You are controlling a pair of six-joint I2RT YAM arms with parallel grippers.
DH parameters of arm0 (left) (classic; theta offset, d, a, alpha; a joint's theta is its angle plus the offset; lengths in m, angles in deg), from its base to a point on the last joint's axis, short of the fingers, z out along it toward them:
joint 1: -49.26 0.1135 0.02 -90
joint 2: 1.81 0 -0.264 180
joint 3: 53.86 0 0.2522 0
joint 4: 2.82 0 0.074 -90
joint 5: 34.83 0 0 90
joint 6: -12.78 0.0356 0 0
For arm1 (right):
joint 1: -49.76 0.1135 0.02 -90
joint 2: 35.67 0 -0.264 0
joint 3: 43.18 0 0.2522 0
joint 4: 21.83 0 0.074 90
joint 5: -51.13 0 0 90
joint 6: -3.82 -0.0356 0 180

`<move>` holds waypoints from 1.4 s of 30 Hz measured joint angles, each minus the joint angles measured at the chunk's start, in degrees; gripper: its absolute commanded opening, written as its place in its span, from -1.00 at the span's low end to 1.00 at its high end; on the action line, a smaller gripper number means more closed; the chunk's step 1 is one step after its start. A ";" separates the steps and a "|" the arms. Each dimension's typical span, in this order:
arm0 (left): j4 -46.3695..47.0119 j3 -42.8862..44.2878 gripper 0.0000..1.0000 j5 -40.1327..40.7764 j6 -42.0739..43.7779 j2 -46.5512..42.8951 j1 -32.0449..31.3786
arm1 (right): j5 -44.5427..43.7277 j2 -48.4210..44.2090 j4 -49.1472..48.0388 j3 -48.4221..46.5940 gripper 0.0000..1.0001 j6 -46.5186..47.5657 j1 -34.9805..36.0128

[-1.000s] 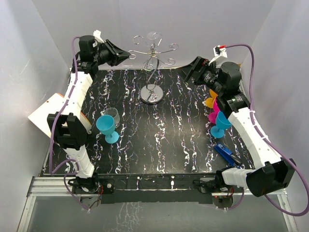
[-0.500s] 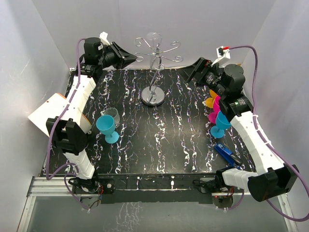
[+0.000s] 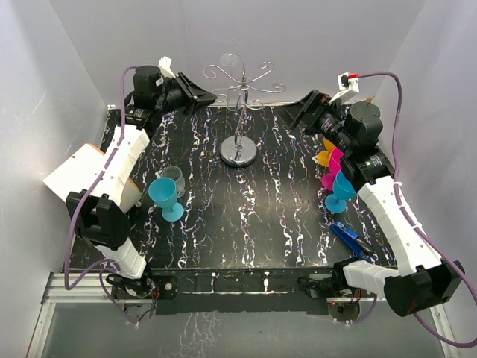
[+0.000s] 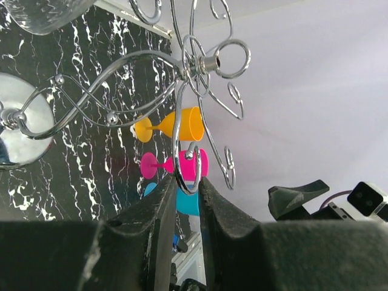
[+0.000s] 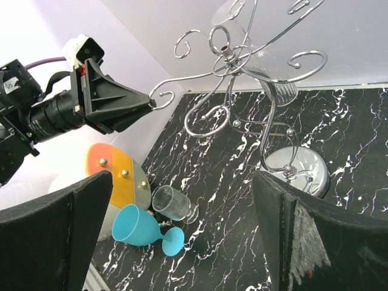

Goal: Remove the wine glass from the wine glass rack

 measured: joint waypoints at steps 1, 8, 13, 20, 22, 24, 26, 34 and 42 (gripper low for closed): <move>-0.07 -0.37 -0.60 -0.02 -0.02 -0.33 -0.11 | -0.02 -0.04 0.02 0.00 0.97 -0.04 0.00; -0.20 -1.92 -0.44 0.02 -0.13 -1.70 -0.33 | 0.00 -0.04 -0.07 0.24 0.97 -0.37 0.00; -0.59 -3.15 -0.09 0.33 0.63 -3.13 -0.31 | 0.00 -0.04 0.00 0.94 0.97 -0.39 0.00; -2.89 -3.85 0.23 0.94 3.74 -5.03 -0.31 | -0.02 -0.04 0.02 0.96 0.97 -0.31 0.00; -4.04 -3.48 0.30 1.18 5.38 -5.14 -0.26 | -0.04 -0.02 0.04 0.96 0.97 -0.17 0.00; -5.53 -2.75 0.36 1.33 7.06 -5.14 0.20 | -0.07 -0.02 0.04 0.96 0.97 0.02 0.00; -6.91 -1.97 0.43 1.25 8.87 -5.14 0.81 | -0.22 -0.02 0.07 0.96 0.97 0.37 0.00; -9.14 0.48 0.62 -1.14 13.70 -4.87 9.20 | -1.18 0.46 1.20 0.94 0.97 2.34 0.00; -8.74 14.69 0.63 -4.87 16.33 5.20 12.85 | -2.01 2.45 2.71 0.70 0.97 3.89 0.00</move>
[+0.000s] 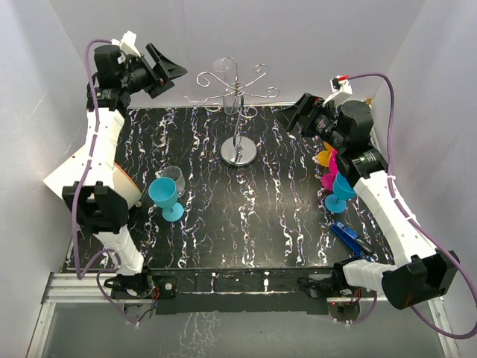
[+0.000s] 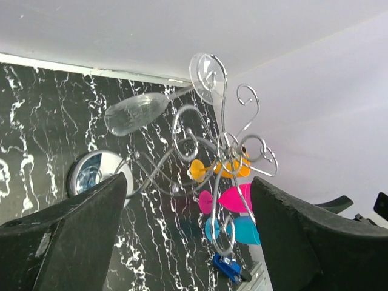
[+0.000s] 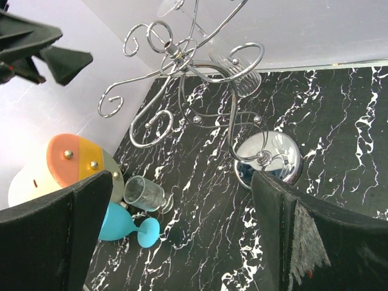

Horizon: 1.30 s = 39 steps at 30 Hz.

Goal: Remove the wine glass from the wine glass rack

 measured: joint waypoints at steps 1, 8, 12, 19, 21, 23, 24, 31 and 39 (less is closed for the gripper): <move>0.17 2.10 0.63 -0.63 0.07 2.08 0.00 | -0.02 0.26 -0.04 -0.17 0.97 0.17 0.00; 3.91 11.87 0.56 -4.02 -2.99 15.65 -0.02 | -0.98 1.16 0.09 -1.14 0.97 1.29 0.00; 8.28 15.98 0.55 -5.81 -8.00 22.32 -0.33 | -1.07 1.46 0.11 -1.27 0.97 1.86 0.00; 16.81 22.27 0.54 -6.34 -17.75 29.24 -2.73 | -1.27 1.64 0.09 -1.27 0.97 2.05 0.00; 19.02 23.45 0.52 -6.19 -20.20 30.25 -4.15 | -1.29 1.64 0.09 -1.27 0.97 2.12 0.00; 20.79 24.15 0.51 -5.95 -22.27 31.01 -5.35 | -1.29 1.64 0.09 -1.27 0.97 2.21 0.00; 21.35 24.15 0.50 -5.81 -23.10 31.17 -5.86 | -1.29 1.64 0.09 -1.27 0.97 2.23 0.00; 22.25 24.15 0.32 -4.37 -26.73 31.91 -8.02 | -1.31 1.64 0.09 -1.27 0.97 2.29 0.00; 23.15 24.15 0.06 -3.04 -29.68 32.06 -7.91 | -1.31 1.64 -0.02 -1.27 0.97 2.23 0.00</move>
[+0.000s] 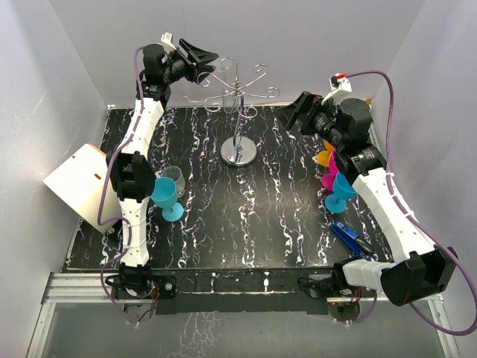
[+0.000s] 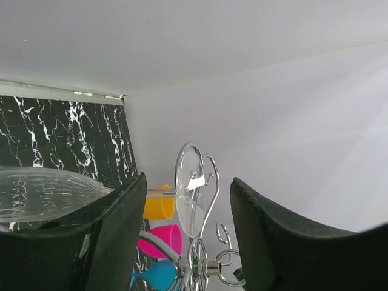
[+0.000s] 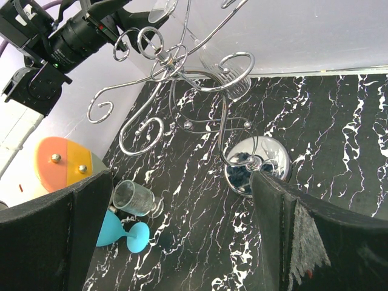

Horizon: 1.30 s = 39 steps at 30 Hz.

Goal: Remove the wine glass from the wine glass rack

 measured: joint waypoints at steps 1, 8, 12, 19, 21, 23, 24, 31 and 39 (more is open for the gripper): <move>0.13 0.00 0.04 0.02 -0.35 0.00 0.02 | 0.00 0.00 -0.04 0.00 0.97 -0.02 0.00; 0.26 0.00 -0.13 0.09 -1.75 0.00 0.02 | 0.02 0.00 -0.22 0.02 0.97 -0.04 0.00; 0.24 0.11 -0.21 0.09 -2.25 0.02 0.00 | 0.02 0.00 -0.24 0.02 0.97 -0.07 0.00; -0.74 2.01 -0.25 0.02 -2.36 0.55 -0.11 | 0.02 -0.02 -0.26 0.02 0.97 -0.24 0.00; -1.25 2.01 -0.25 0.04 -2.19 0.59 -0.15 | 0.00 -0.04 -0.24 0.02 0.97 -0.26 0.00; -2.03 2.01 -0.26 0.20 -1.95 0.63 -0.15 | 0.02 -0.11 -0.26 0.07 0.97 -0.26 0.00; -2.38 2.01 -0.26 0.26 -1.88 0.66 -0.15 | 0.02 -0.17 -0.26 0.07 0.97 -0.26 0.00; -4.02 2.14 -0.39 0.81 -1.36 0.66 -0.15 | 0.00 -0.42 -0.28 0.11 0.97 -0.26 0.00; -5.38 3.41 -0.46 1.01 -0.94 0.70 -0.35 | 0.00 -0.42 -0.31 0.31 0.97 -0.28 0.00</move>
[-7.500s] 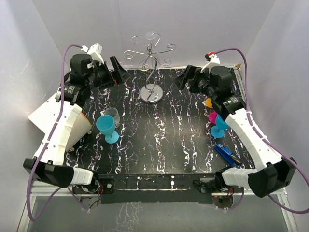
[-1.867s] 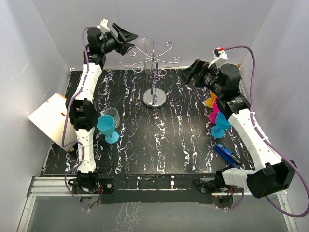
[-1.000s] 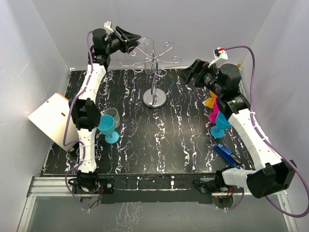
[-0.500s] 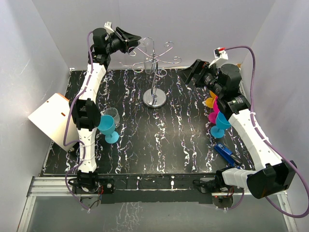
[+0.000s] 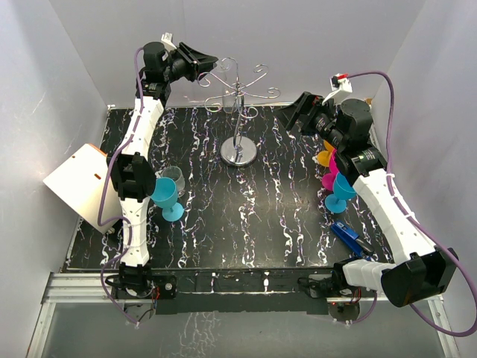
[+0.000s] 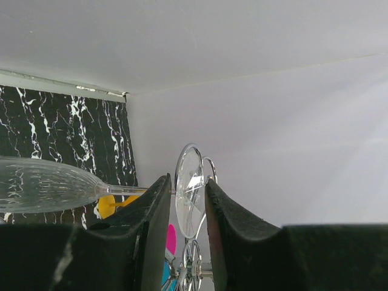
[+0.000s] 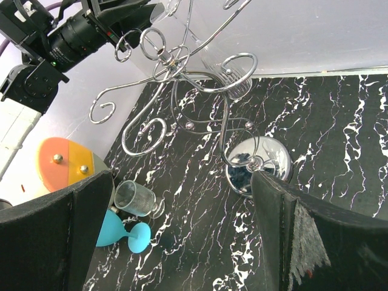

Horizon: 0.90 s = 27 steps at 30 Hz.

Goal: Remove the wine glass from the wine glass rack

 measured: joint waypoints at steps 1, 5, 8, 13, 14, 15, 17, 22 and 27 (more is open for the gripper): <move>-0.09 0.15 -0.46 0.02 0.02 0.00 -0.02 | 0.00 -0.02 0.02 0.04 0.97 0.00 0.00; -0.44 0.31 -0.45 0.04 0.04 0.04 -0.02 | -0.13 -0.09 0.00 0.09 0.97 0.00 0.00; -0.72 0.31 -0.40 0.02 0.07 0.04 -0.02 | -0.17 -0.28 -0.02 0.13 0.97 0.00 0.00; -1.25 0.33 -0.49 0.04 0.28 0.09 -0.04 | -0.17 -0.50 -0.07 0.13 0.97 0.00 0.00; -1.31 0.33 -0.51 0.04 0.31 0.09 -0.04 | -0.17 -0.50 -0.07 0.15 0.97 0.00 0.00; -1.42 0.33 -0.52 0.07 0.37 0.11 -0.04 | -0.17 -0.50 -0.07 0.15 0.97 -0.02 0.00; -1.81 0.42 -0.56 0.04 0.46 0.11 -0.04 | -0.17 -0.50 -0.11 0.15 0.97 -0.02 0.00; -2.36 0.98 -0.67 0.04 0.57 0.15 -0.09 | -0.17 -0.50 -0.37 0.15 0.97 -0.07 0.00; -2.56 1.40 -0.69 0.02 0.55 0.17 -0.20 | -0.17 -0.50 -0.39 0.15 0.97 -0.13 0.00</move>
